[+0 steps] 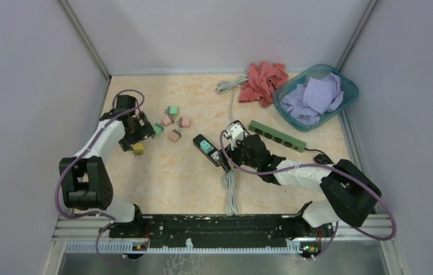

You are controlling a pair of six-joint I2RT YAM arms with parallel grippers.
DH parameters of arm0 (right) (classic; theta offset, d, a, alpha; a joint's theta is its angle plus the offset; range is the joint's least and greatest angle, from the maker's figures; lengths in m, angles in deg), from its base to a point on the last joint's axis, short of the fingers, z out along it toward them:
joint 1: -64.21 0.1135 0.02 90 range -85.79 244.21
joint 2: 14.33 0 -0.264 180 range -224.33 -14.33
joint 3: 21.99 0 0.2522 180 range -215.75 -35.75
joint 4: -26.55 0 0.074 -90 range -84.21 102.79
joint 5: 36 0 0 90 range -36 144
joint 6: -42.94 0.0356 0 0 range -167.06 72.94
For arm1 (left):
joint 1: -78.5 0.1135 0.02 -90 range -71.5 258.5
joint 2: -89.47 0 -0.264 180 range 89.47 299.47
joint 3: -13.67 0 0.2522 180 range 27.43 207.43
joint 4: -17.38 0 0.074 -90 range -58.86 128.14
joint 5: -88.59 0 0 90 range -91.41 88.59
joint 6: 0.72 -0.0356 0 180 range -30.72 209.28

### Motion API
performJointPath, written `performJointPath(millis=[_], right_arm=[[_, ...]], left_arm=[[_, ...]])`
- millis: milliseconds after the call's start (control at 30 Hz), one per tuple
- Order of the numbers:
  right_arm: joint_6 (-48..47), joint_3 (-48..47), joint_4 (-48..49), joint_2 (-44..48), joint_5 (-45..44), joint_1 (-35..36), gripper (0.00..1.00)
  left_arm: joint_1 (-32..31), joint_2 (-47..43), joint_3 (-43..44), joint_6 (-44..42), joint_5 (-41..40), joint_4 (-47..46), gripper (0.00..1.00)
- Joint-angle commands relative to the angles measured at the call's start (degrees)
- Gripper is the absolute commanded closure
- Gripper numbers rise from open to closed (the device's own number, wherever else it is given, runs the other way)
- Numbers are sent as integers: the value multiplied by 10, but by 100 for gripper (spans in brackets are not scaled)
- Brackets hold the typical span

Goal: Insert the plug
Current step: Move the socket to the center of the board, then pick up the plug from the center of the board.

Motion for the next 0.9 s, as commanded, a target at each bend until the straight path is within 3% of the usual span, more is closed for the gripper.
performJointPath(millis=[0, 433, 600, 867], right_arm=[[15, 18, 66, 41, -35, -2, 18], [14, 19, 67, 42, -42, -2, 18], [14, 19, 66, 41, -40, -2, 18], [11, 16, 59, 40, -43, -2, 18]], left_arm=[[20, 36, 31, -46, 17, -2, 0], [61, 152, 100, -123, -33, 49, 4], [70, 173, 102, -136, 20, 52, 8], [69, 190, 94, -153, 102, 45, 29]])
